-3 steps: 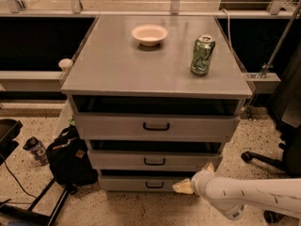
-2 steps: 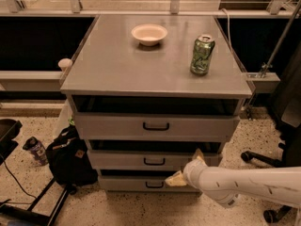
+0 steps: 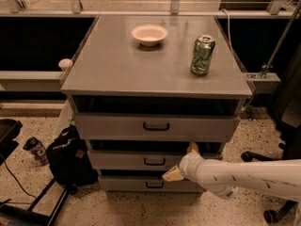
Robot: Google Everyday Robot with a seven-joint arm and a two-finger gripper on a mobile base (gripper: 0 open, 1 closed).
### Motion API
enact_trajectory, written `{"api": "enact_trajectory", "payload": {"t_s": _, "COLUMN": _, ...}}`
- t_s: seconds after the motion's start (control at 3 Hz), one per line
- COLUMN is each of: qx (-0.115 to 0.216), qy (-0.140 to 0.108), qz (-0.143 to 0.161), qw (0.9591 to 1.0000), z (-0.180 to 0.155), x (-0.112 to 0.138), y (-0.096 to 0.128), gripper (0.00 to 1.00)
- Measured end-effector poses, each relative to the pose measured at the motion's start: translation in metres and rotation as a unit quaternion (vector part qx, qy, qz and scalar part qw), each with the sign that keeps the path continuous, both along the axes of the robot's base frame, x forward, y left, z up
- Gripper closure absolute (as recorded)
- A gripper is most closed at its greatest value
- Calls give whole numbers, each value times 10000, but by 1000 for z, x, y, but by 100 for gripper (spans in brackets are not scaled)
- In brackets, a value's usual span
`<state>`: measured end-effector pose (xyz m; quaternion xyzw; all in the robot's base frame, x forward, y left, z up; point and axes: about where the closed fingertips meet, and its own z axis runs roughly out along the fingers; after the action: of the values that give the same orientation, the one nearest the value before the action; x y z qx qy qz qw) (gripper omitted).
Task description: Open middle drawer
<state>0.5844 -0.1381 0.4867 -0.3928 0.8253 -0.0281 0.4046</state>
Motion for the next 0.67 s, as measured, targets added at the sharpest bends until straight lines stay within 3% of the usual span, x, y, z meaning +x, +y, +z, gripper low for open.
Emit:
{"api": "enact_trajectory", "payload": {"t_s": 0.33, "qx": 200, "qy": 28, "qz": 42, "qw": 9998, "z": -11, "x": 19, "y": -3, "gripper": 0}}
{"api": "enact_trajectory", "payload": {"t_s": 0.67, "qx": 703, "qy": -12, "qz": 63, "qw": 9975, "z": -31, "x": 75, "y": -13, "gripper": 0}}
